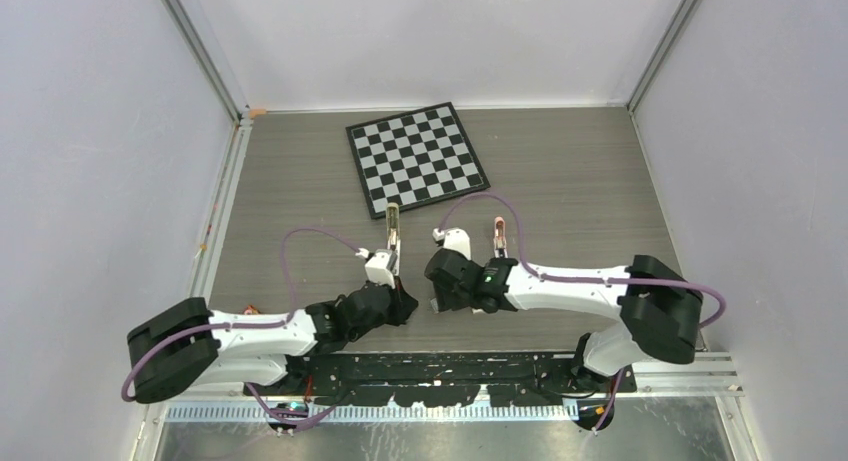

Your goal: Load the staples into the stapler

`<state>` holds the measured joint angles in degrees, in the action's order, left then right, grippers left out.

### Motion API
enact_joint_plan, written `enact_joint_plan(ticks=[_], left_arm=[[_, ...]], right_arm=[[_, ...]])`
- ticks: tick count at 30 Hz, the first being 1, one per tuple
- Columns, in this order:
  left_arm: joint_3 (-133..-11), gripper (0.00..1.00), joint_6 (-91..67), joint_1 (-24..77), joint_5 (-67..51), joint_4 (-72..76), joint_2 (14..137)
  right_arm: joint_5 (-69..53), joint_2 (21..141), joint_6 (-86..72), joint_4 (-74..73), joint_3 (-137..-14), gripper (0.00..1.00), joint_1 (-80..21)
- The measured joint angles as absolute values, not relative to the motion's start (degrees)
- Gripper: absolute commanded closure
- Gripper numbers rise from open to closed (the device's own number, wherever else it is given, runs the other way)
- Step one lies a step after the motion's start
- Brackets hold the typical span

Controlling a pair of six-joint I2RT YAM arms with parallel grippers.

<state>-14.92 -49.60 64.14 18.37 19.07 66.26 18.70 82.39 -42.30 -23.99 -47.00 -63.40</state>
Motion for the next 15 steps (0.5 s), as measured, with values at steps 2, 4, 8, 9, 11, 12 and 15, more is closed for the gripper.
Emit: enact_joint_plan(ticks=[2,4,8,9,11,12,15], left_arm=[[-14.0,0.95,-49.7,64.1,19.7,17.6,63.2],[-13.5,0.94,-50.0,64.1,20.9,15.9,60.5],[-12.7,0.92,-50.3,64.1,22.5,13.6,56.6],[-12.5,0.91,-50.4,64.1,22.7,13.2,55.9],[-12.2,0.9,-50.4,64.1,23.2,12.4,54.9],[-12.1,0.9,-50.4,64.1,23.4,12.1,54.5],[-12.0,0.88,-50.4,64.1,23.7,11.5,54.3]], right_arm=[[19.0,84.9,-41.5,-24.2,-49.0,0.48,-64.7],[19.4,87.0,-40.7,-24.3,-50.6,0.47,-65.6],[20.2,89.3,-39.7,-24.7,-52.3,0.47,-66.6],[20.5,89.5,-39.5,-24.8,-52.4,0.48,-66.6],[20.9,89.6,-39.1,-25.3,-52.4,0.5,-66.6],[21.0,89.6,-38.9,-25.5,-52.5,0.51,-66.6],[21.1,89.7,-38.0,-25.6,-52.6,0.51,-66.6]])
